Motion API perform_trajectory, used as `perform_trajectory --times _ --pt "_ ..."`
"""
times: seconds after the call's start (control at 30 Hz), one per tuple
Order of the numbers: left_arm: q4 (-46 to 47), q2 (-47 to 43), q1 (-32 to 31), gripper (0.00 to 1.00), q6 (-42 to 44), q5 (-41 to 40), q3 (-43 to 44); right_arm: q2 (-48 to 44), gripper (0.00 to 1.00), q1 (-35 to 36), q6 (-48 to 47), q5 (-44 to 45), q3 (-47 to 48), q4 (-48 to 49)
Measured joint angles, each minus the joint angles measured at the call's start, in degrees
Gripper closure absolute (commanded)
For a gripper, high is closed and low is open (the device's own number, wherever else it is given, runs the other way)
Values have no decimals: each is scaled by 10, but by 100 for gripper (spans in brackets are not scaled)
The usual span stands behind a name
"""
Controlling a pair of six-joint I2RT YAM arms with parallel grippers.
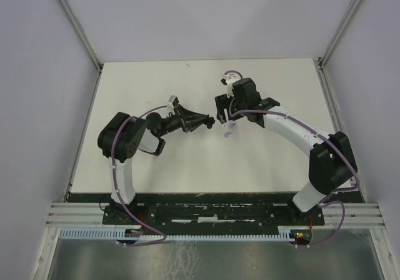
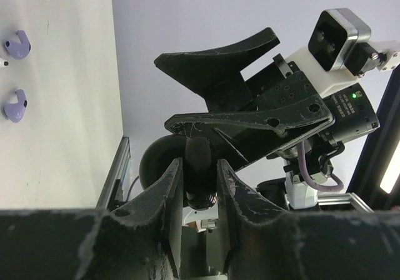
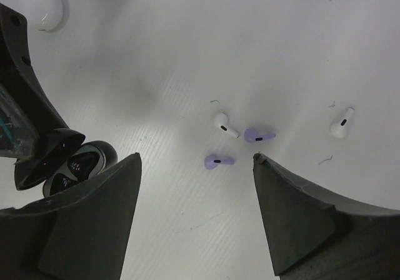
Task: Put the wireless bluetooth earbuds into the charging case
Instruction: Adjust the earbud with the charging case.
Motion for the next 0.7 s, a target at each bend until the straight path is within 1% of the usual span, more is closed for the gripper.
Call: perform_trajectory --times 0.27,0.7 --pt "0 3 -2 97 14 14 8 2 21 0 -6 -29 11 -23" --pt "0 29 -2 97 17 7 34 2 22 1 -6 -54 12 -26"
